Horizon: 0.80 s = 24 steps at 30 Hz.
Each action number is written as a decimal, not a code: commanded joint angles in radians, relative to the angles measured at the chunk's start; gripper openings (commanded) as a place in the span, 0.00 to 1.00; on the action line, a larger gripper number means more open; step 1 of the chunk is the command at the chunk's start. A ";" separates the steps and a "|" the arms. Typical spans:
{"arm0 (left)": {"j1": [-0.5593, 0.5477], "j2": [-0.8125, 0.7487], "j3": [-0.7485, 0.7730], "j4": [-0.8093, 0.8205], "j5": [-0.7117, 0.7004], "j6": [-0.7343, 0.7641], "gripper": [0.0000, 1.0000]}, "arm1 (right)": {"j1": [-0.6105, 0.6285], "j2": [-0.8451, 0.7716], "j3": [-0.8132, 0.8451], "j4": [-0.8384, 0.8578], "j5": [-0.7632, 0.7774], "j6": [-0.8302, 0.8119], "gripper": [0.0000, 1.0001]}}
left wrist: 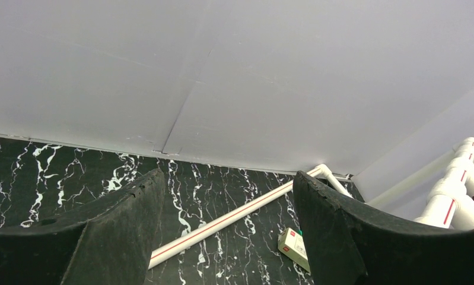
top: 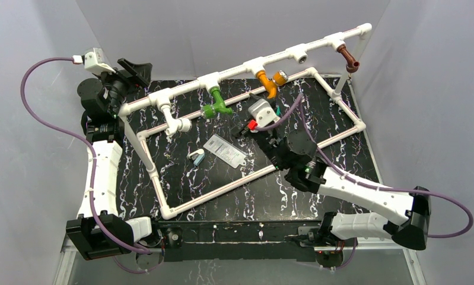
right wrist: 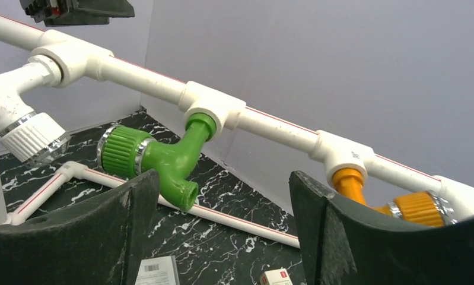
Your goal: Install the water faucets
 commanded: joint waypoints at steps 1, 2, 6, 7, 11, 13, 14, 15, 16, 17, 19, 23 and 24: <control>0.003 0.140 -0.159 -0.352 -0.001 0.002 0.76 | 0.002 -0.066 -0.010 -0.118 0.031 0.036 0.90; 0.003 0.140 -0.158 -0.352 0.000 0.001 0.76 | 0.002 -0.083 -0.020 -0.142 0.046 0.039 0.93; 0.003 0.138 -0.157 -0.351 0.002 -0.001 0.76 | 0.001 -0.161 -0.094 -0.184 0.128 0.053 0.99; 0.003 0.138 -0.157 -0.350 0.003 -0.001 0.76 | 0.002 -0.178 -0.113 -0.200 0.149 0.054 0.99; 0.003 0.133 -0.159 -0.344 0.007 -0.006 0.76 | -0.005 -0.239 -0.188 -0.274 0.221 0.075 0.99; 0.003 0.128 -0.160 -0.343 0.004 -0.006 0.76 | -0.017 -0.256 -0.227 -0.308 0.252 0.098 0.99; 0.003 0.127 -0.159 -0.342 0.007 -0.006 0.76 | -0.029 -0.264 -0.247 -0.320 0.264 0.109 0.99; 0.003 0.125 -0.158 -0.337 0.009 -0.009 0.76 | -0.043 -0.271 -0.266 -0.335 0.267 0.124 0.99; 0.003 0.124 -0.161 -0.330 0.013 -0.013 0.76 | -0.064 -0.276 -0.281 -0.364 0.258 0.144 0.99; 0.003 0.123 -0.161 -0.323 0.016 -0.014 0.76 | -0.091 -0.280 -0.295 -0.383 0.237 0.168 0.99; 0.003 0.121 -0.160 -0.318 0.010 -0.012 0.76 | -0.159 -0.287 -0.323 -0.407 0.184 0.236 0.99; 0.002 0.128 -0.141 -0.305 0.023 -0.025 0.76 | -0.306 -0.292 -0.379 -0.399 0.093 0.329 0.99; 0.002 0.132 -0.132 -0.301 0.037 -0.032 0.77 | -0.338 -0.291 -0.396 -0.383 0.079 0.347 0.99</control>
